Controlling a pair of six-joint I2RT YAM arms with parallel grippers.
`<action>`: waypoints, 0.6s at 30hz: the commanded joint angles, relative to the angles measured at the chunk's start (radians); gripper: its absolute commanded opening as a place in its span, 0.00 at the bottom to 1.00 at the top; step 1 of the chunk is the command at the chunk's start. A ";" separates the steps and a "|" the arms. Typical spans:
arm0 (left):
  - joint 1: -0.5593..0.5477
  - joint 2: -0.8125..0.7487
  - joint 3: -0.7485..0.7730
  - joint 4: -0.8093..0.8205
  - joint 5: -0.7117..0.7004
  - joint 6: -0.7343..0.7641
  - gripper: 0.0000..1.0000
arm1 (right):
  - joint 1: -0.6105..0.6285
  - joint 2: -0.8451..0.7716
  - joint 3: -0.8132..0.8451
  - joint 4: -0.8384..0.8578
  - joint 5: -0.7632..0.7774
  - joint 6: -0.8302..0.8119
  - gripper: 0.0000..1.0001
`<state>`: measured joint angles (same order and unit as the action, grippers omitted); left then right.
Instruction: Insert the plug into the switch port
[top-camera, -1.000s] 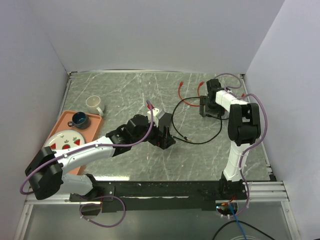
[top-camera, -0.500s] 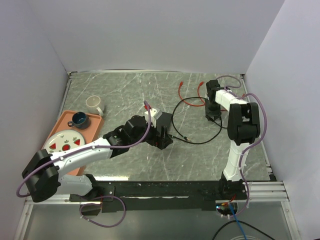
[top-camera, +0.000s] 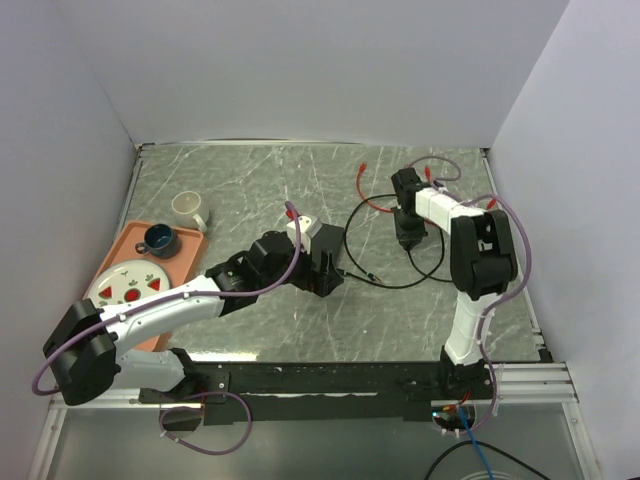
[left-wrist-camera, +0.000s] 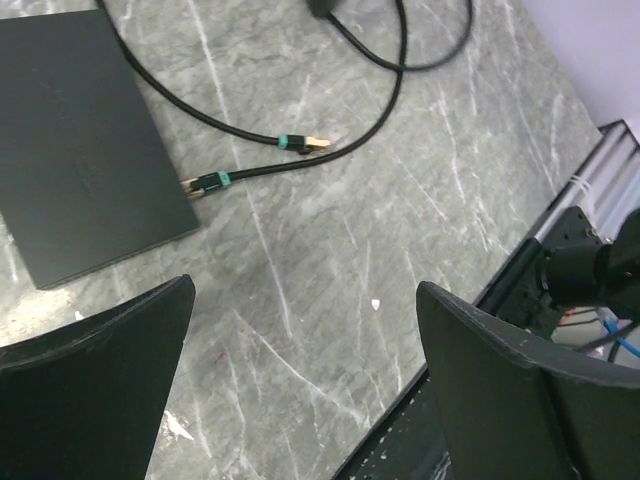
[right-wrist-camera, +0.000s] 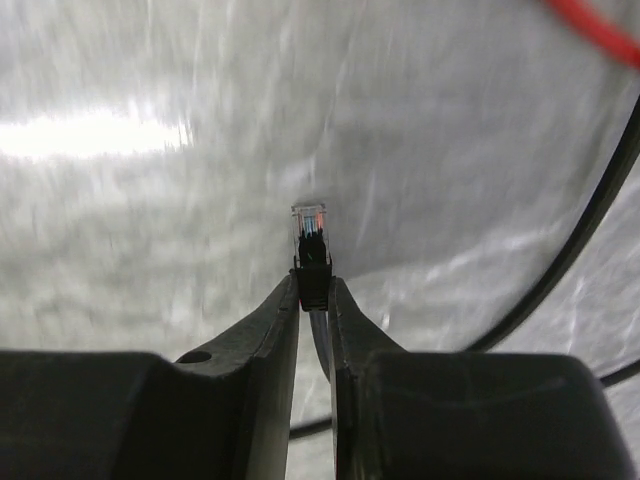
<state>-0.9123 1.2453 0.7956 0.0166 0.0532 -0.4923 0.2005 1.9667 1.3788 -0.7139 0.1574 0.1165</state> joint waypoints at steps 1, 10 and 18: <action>0.023 0.000 0.037 -0.014 -0.050 -0.032 0.99 | 0.010 -0.185 -0.084 0.066 -0.030 0.012 0.00; 0.205 -0.036 0.021 0.012 0.159 -0.055 1.00 | 0.027 -0.607 -0.297 0.220 -0.285 -0.017 0.00; 0.224 -0.194 -0.045 0.206 0.467 -0.046 0.99 | 0.063 -1.083 -0.631 0.511 -0.719 0.034 0.00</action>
<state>-0.6868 1.1519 0.7799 0.0483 0.3012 -0.5289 0.2409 1.0542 0.8646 -0.3717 -0.3126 0.1150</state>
